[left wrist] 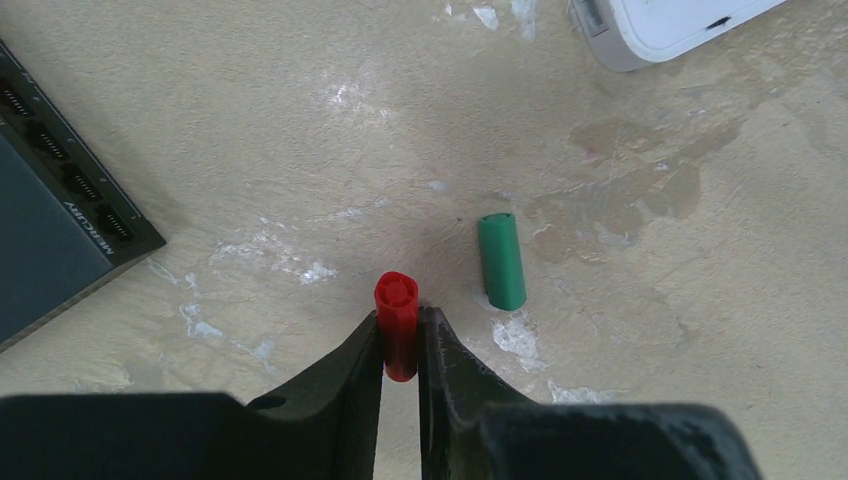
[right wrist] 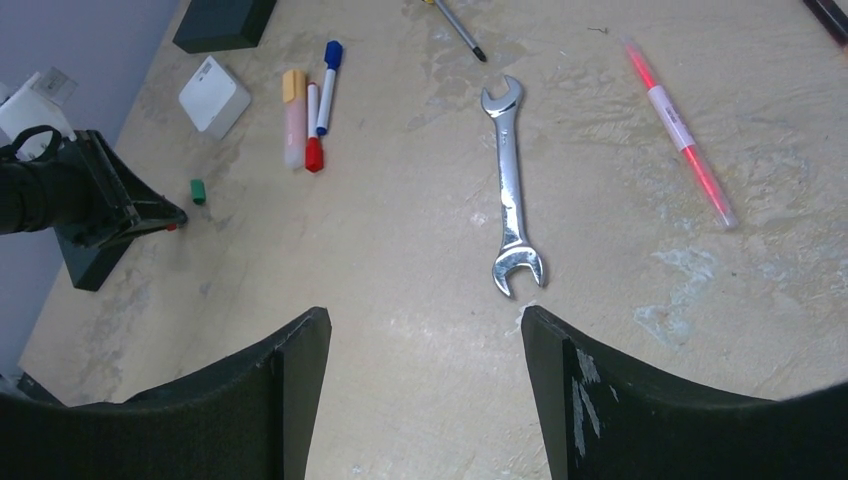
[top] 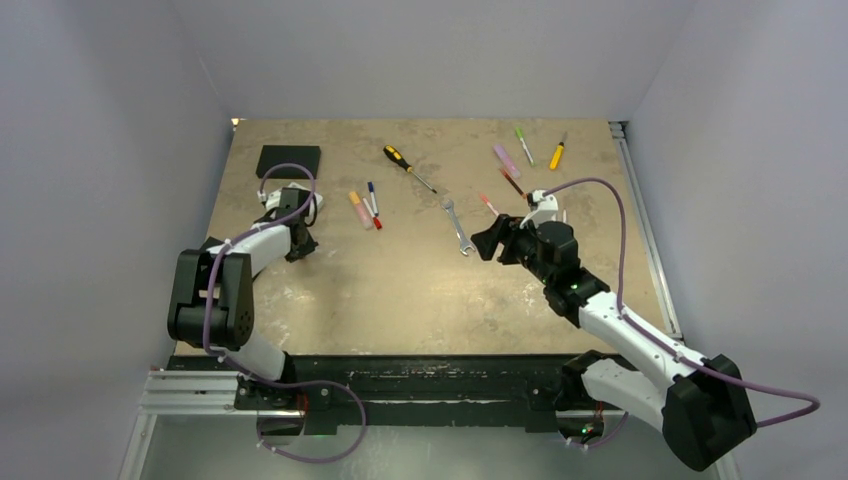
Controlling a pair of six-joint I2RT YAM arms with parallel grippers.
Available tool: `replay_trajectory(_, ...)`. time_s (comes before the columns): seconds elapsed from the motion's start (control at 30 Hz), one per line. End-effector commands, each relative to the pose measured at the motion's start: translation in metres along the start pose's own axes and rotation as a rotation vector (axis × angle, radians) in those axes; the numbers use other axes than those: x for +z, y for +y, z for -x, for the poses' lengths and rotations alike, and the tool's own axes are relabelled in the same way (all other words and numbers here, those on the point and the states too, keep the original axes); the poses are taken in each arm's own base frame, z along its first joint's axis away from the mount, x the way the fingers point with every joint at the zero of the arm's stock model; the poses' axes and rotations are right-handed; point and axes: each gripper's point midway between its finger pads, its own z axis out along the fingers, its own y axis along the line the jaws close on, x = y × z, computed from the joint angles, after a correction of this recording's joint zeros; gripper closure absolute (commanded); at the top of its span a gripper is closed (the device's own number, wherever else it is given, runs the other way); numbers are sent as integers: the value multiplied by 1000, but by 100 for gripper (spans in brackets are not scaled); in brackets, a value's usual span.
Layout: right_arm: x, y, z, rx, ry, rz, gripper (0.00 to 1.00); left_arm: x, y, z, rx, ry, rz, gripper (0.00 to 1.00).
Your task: Open the pen caps
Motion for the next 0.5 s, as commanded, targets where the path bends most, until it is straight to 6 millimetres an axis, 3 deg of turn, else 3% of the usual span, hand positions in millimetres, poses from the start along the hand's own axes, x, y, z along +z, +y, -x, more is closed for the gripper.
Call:
replay_trajectory(0.0,-5,17,31,-21,-74,36,27,4,-4,4,-34,-8,-19,82)
replay_trajectory(0.33,-7,19,38,-29,-86,35,26,-2,-4,5,-42,-14,-34,71)
replay_trajectory(0.47,-10,23,45,-34,-100,43,26,-20,-9,20,-67,-47,-75,69)
